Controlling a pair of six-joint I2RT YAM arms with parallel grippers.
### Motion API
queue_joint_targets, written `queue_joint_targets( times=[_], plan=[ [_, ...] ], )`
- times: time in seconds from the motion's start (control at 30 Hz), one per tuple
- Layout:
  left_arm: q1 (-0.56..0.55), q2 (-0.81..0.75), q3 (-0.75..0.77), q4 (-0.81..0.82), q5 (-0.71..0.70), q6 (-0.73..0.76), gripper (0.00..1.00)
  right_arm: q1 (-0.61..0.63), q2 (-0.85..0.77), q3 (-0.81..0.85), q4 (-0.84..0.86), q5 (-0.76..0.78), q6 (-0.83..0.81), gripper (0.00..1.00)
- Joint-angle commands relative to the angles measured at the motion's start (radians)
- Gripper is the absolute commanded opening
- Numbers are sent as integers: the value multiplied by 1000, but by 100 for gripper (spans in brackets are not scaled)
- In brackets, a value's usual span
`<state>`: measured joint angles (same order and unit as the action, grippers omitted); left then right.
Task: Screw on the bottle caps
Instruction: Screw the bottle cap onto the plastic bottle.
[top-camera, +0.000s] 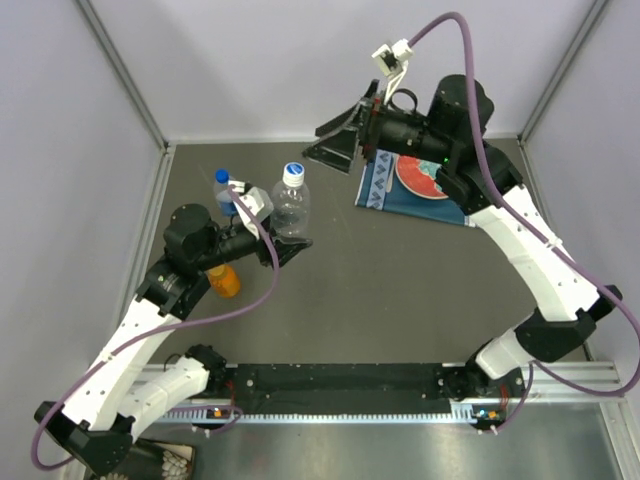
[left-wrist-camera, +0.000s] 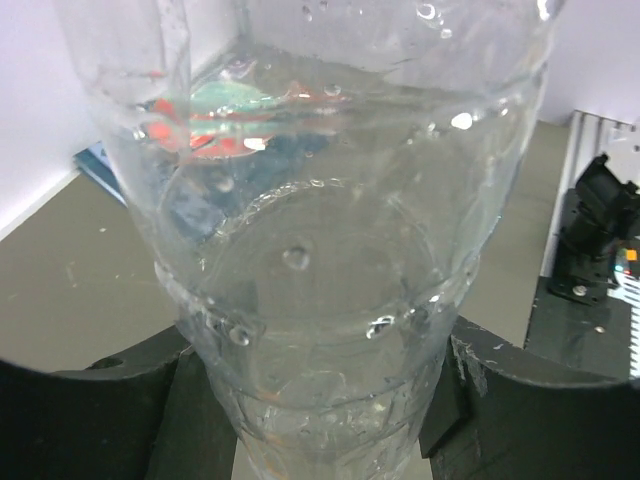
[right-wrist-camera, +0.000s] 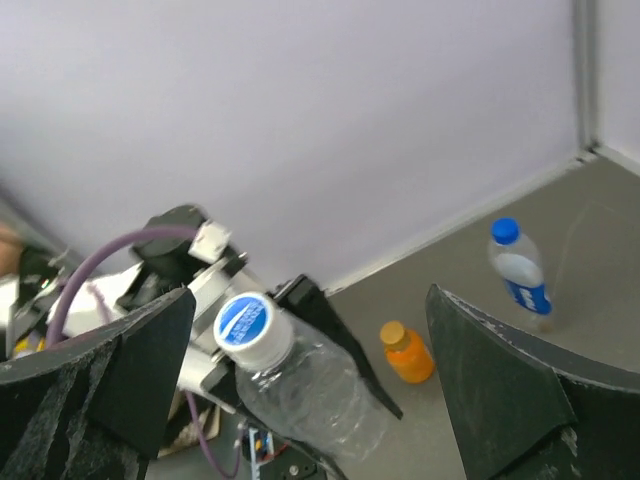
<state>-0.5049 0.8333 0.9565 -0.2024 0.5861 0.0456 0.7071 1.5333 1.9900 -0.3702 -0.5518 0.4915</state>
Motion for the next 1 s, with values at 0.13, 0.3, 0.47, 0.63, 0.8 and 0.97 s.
queue_joint_targets(
  times=[0.13,0.3,0.47,0.63,0.8,0.97],
  plan=[
    [2,-2,5,158,280,-122,0,-20,-111,-252,531,-489,73,97],
    [0,13,10,224,538,-208,0,-43,-104,-322,831,-642,214,80],
    [-7,29,22,213,639,-219,0,-47,-56,-315,1031,-675,389,68],
    [-17,33,25,207,689,-224,0,-44,37,-275,1327,-704,687,61],
    [-18,38,30,207,692,-214,0,17,94,-185,1256,-757,661,57],
    [-20,35,34,205,676,-201,0,38,97,-180,1200,-763,616,58]
  ],
)
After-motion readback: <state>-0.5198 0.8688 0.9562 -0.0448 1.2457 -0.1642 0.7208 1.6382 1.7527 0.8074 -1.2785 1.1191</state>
